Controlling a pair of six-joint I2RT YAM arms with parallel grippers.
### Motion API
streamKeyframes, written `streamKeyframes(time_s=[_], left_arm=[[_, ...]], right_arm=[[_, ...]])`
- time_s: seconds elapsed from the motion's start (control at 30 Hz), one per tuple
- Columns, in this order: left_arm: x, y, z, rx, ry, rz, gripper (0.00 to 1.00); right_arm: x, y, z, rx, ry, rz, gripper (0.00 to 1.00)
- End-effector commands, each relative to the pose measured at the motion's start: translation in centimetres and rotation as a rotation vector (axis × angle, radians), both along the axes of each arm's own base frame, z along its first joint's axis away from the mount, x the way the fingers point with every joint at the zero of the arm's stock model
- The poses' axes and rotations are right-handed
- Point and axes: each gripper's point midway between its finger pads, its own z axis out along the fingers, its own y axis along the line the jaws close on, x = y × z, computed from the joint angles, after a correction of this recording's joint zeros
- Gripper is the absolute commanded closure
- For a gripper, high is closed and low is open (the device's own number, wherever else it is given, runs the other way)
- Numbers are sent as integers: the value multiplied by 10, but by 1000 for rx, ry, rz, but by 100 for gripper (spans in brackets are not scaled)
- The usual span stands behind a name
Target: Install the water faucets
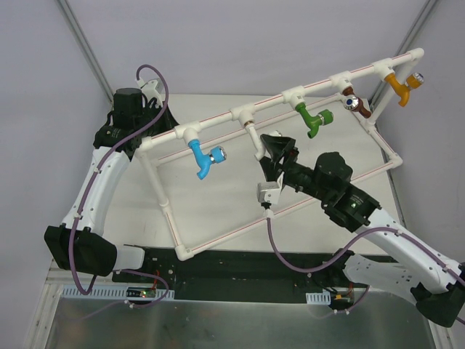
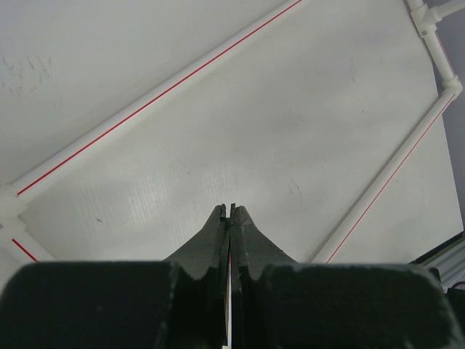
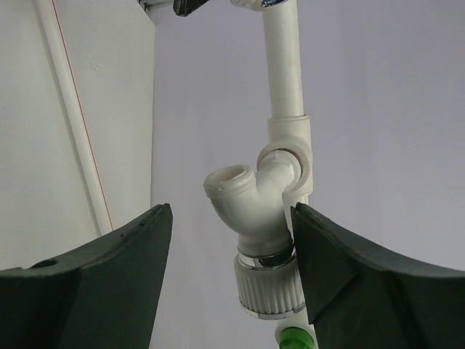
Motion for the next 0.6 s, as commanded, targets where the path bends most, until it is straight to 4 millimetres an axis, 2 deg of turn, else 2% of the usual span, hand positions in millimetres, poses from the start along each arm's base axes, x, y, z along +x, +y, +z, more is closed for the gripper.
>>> streamKeyframes(time_s=[0.0, 0.4, 0.57], left_arm=[[-20, -3, -56, 46, 190, -22, 100], [-19, -3, -56, 43, 187, -23, 100], [-20, -2, -56, 42, 189, -23, 100]], right_arm=[[7, -1, 37, 61, -102, -39, 29], [18, 10, 38, 91, -134, -64, 55], [17, 16, 28, 85, -118, -63, 65]])
